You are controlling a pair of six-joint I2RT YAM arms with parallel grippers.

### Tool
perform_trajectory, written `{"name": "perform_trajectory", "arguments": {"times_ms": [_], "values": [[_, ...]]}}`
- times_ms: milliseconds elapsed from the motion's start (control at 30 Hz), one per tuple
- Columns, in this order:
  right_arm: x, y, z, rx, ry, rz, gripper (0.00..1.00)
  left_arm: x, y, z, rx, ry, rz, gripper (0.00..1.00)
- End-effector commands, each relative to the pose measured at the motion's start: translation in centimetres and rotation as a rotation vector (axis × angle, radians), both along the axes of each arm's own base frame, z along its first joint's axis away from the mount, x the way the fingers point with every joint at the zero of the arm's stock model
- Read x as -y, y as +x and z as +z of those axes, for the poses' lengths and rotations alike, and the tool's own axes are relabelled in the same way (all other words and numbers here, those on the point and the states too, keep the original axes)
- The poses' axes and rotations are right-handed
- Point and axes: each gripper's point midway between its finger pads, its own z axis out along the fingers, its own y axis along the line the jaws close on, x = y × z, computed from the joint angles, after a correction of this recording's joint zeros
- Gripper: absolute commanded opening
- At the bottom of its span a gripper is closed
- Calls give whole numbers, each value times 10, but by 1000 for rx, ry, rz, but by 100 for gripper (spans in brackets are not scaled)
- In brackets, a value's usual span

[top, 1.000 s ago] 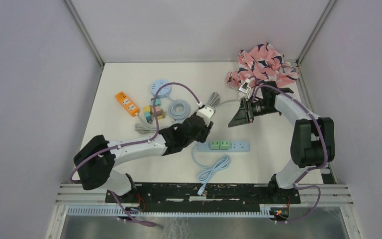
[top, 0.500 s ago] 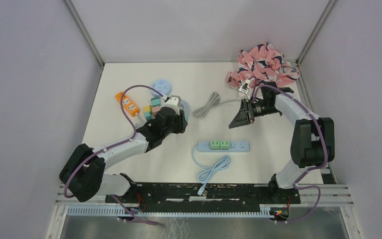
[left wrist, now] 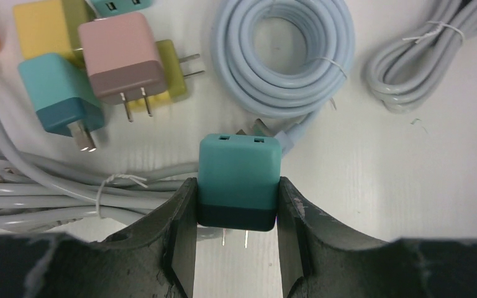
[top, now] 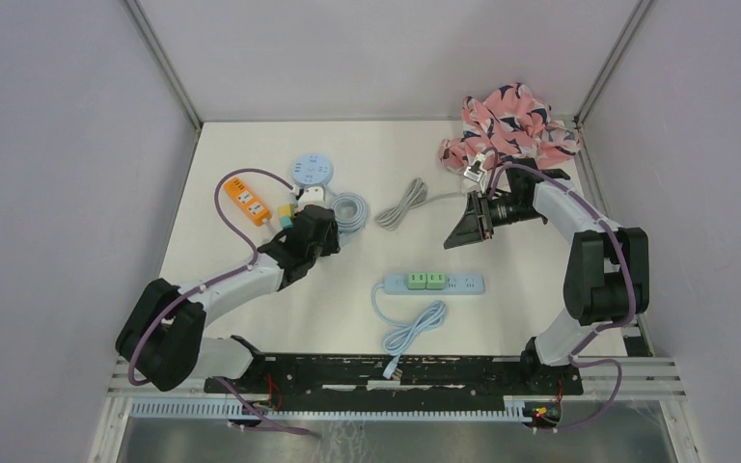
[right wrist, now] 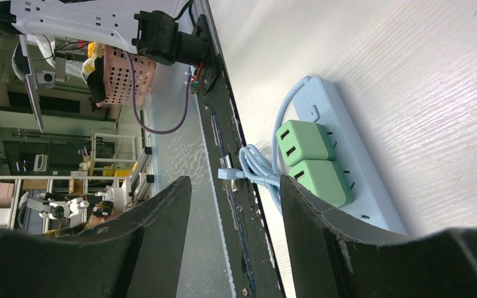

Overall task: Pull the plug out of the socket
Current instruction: Place the plug at the center of the board.

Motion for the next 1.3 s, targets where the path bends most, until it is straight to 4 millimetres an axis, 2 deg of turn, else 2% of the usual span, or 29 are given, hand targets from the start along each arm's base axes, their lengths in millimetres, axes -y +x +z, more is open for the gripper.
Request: {"name": "perform_trajectory", "arguments": {"times_ms": [0,133,400,500,600,700,833,967,1167,1267], "values": [[-1,5,15,68,23,6,60,-16,23,21,58,-16,134,3],[-1,5,15,67,23,6,60,-26,32,22,59,-19,173,6],[-1,5,16,66,25,8,60,-38,48,11,22,-1,243,22],[-1,4,17,68,27,11,60,-40,52,5,0,9,257,32],[-1,4,16,66,26,11,60,-41,56,0,-20,20,268,52],[-1,4,16,67,25,12,60,-41,57,-7,-55,38,268,67],[0,4,16,68,23,14,60,-38,58,-11,-96,49,250,78],[0,4,14,74,15,16,60,-29,55,-7,-111,22,207,81],[2,3,13,90,-5,20,60,-17,47,17,-73,-49,117,82],[3,3,13,103,-10,23,60,-3,39,32,-33,-113,17,84]]}}
